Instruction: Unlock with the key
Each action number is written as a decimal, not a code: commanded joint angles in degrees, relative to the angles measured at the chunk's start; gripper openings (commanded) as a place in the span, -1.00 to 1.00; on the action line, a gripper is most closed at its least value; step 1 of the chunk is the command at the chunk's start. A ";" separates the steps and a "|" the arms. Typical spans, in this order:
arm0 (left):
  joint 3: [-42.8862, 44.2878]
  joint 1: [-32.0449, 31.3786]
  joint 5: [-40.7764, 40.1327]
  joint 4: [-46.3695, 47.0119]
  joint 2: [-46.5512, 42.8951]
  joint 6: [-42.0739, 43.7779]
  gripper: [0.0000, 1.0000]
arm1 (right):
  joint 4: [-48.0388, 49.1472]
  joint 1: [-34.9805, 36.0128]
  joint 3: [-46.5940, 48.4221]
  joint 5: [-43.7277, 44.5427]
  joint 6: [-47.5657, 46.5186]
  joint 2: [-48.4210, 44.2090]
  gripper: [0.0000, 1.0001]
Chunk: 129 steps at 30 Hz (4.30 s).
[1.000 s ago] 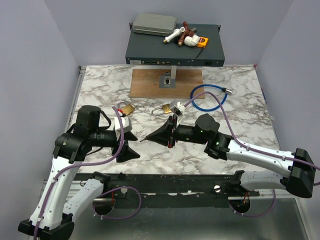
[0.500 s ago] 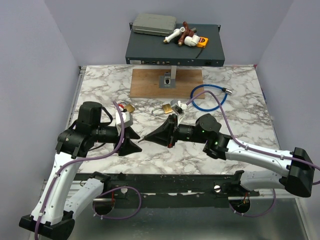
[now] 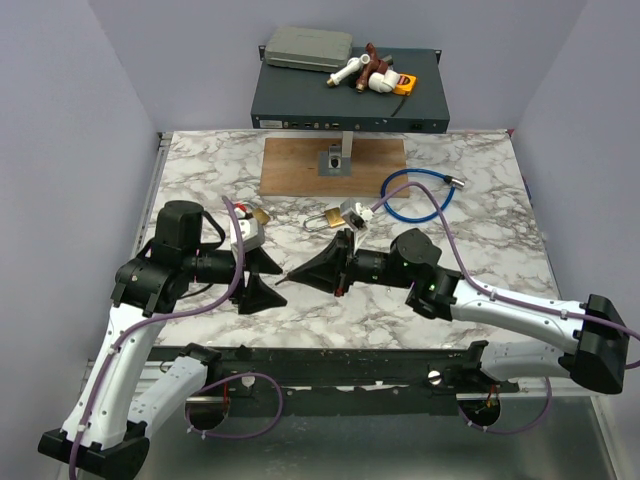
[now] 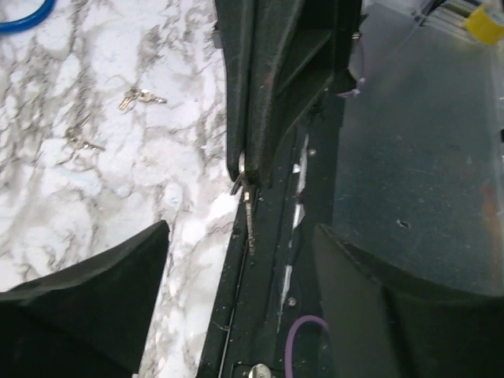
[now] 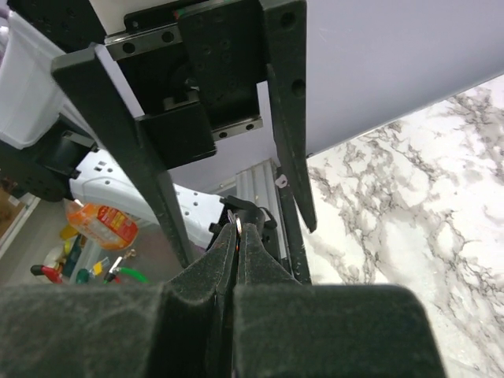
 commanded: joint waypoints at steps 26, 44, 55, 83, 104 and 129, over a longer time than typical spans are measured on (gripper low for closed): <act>11.33 13.12 -47.16 24.70 48.25 26.62 0.40 | -17.87 0.14 -10.36 35.91 -4.79 -17.53 -0.99; -0.87 9.26 -63.78 55.07 57.33 42.68 -0.35 | -17.32 0.14 -10.18 40.06 -6.44 -18.35 -0.99; -6.14 6.75 -63.01 57.28 58.21 51.83 -0.19 | -17.01 0.16 -11.46 39.47 -5.40 -19.17 -0.99; -2.13 0.25 -55.78 31.20 50.21 46.60 0.01 | -21.32 0.16 -13.15 40.67 -3.44 -23.22 -0.99; 11.49 -2.10 -60.04 15.70 56.47 12.91 0.12 | -24.01 0.06 -13.34 41.86 -3.56 -27.15 -0.99; 29.96 -0.68 -59.71 -5.30 72.18 14.60 0.01 | -24.13 0.19 -12.51 42.16 -4.53 -27.77 -0.99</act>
